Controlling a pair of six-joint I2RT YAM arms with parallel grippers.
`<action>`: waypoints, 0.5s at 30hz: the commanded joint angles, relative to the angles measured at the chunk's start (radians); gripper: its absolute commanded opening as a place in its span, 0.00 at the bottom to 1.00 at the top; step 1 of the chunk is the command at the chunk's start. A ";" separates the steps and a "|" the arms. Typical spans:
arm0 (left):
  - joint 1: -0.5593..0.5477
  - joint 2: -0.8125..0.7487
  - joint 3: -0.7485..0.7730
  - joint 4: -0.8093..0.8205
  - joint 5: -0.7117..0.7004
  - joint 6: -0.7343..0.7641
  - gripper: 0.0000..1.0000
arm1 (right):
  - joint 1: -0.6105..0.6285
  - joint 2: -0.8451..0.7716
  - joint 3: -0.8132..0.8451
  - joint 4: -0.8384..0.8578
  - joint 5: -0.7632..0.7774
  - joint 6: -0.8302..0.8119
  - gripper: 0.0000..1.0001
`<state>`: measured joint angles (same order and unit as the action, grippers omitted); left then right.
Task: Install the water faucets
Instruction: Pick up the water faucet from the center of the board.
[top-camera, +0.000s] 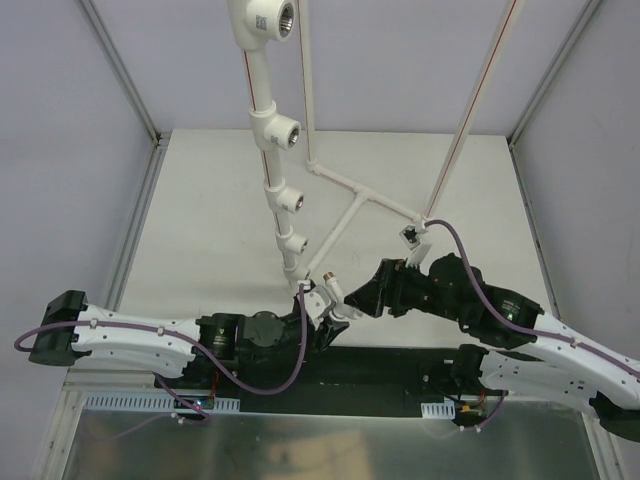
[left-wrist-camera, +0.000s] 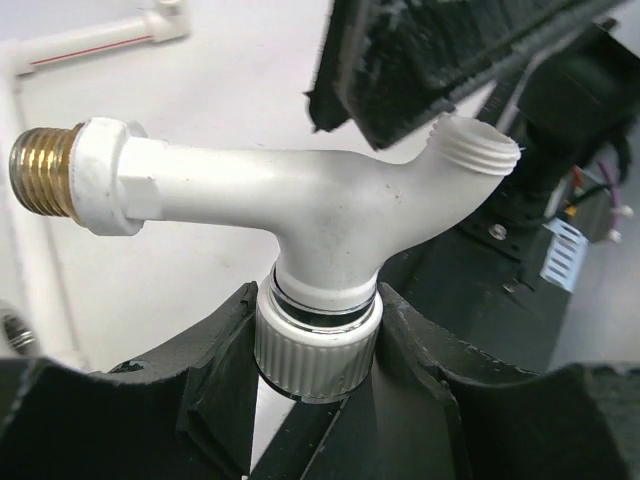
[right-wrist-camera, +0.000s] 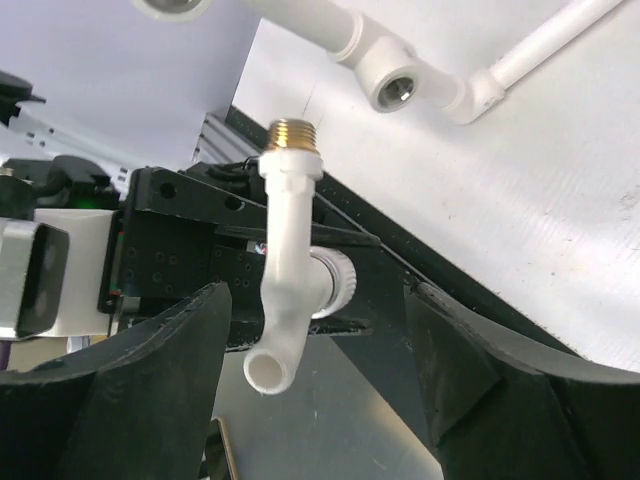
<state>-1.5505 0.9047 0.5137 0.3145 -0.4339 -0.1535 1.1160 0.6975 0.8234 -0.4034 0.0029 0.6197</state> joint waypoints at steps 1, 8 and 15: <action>-0.003 0.028 0.081 0.037 -0.203 -0.023 0.00 | -0.002 0.000 0.006 0.000 0.108 0.003 0.77; -0.003 0.065 0.103 0.060 -0.209 -0.020 0.00 | -0.002 0.020 -0.012 0.054 0.117 0.000 0.72; -0.005 0.102 0.120 0.057 -0.213 -0.041 0.00 | -0.001 0.065 -0.009 0.094 0.069 -0.018 0.65</action>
<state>-1.5505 0.9939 0.5724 0.3153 -0.6128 -0.1730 1.1160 0.7364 0.8059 -0.3702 0.0921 0.6178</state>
